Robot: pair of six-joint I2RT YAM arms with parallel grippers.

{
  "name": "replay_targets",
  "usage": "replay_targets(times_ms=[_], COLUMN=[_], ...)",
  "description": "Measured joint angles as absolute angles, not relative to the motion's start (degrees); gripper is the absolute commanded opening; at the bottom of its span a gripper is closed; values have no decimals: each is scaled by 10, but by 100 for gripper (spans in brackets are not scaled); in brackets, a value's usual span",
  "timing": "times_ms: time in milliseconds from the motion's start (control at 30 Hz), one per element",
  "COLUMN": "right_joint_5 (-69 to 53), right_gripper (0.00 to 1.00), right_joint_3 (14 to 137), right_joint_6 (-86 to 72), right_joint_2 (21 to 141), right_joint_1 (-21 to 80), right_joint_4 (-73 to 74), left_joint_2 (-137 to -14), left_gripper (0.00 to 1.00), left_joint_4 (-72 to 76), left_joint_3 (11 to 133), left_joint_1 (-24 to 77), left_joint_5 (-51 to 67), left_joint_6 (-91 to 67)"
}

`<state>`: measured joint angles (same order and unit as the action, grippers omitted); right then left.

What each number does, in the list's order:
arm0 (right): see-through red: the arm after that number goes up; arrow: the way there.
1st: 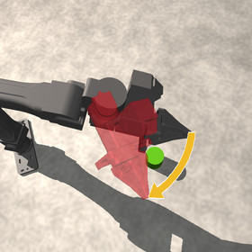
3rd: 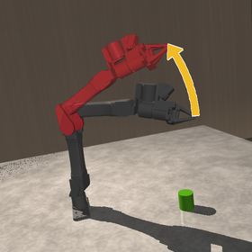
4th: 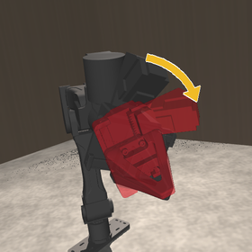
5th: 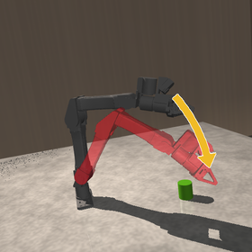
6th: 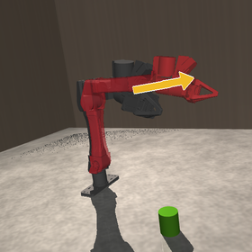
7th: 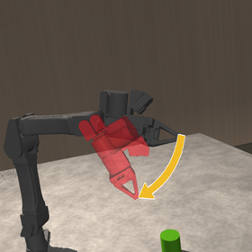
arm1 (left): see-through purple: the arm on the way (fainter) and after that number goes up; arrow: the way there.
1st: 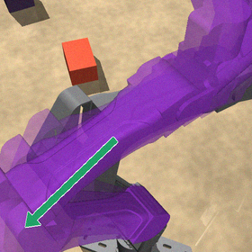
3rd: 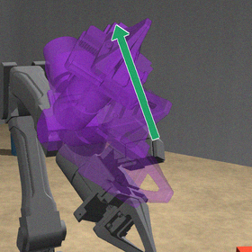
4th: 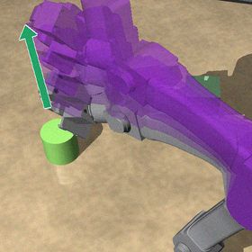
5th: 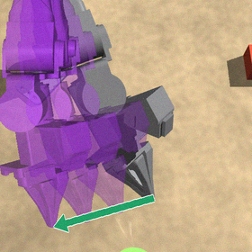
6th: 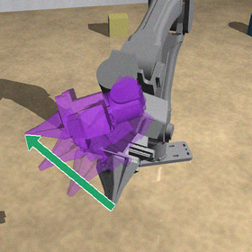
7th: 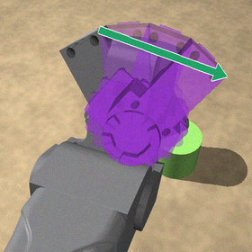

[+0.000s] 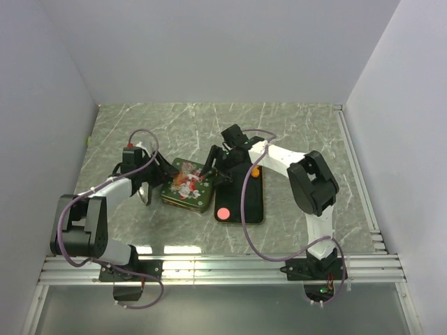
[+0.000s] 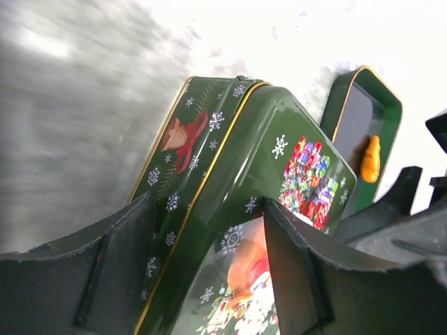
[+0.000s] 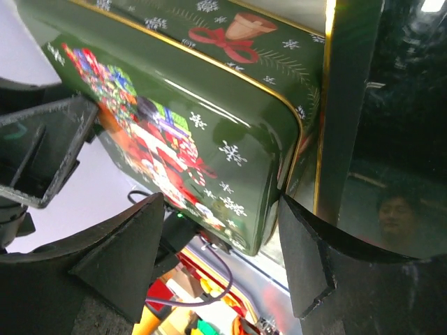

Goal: Pack the cookies

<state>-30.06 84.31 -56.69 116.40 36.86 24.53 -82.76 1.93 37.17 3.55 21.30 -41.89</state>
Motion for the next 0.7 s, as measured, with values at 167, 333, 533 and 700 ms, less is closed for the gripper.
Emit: replay_targets(times_ms=[167,333,533,700], right_joint_5=[-289,-283,-267,-244], right_gripper=[72,72,72,72], right_joint_3=[820,821,825,834], right_joint_6=[-554,-542,-535,-534], right_joint_2=[1140,1137,1137,1137], right_joint_1=[342,326,318,317], right_joint_4=[272,282,281,281], left_joint_2=[-823,-811,-811,-806], left_gripper=[65,66,68,70], left_joint_4=[39,43,82,132], left_joint_3=[353,330,300,259], left_joint_1=[71,80,81,81], left_joint_5=[224,244,268,294], left_joint_6=[-465,-497,-522,-553])
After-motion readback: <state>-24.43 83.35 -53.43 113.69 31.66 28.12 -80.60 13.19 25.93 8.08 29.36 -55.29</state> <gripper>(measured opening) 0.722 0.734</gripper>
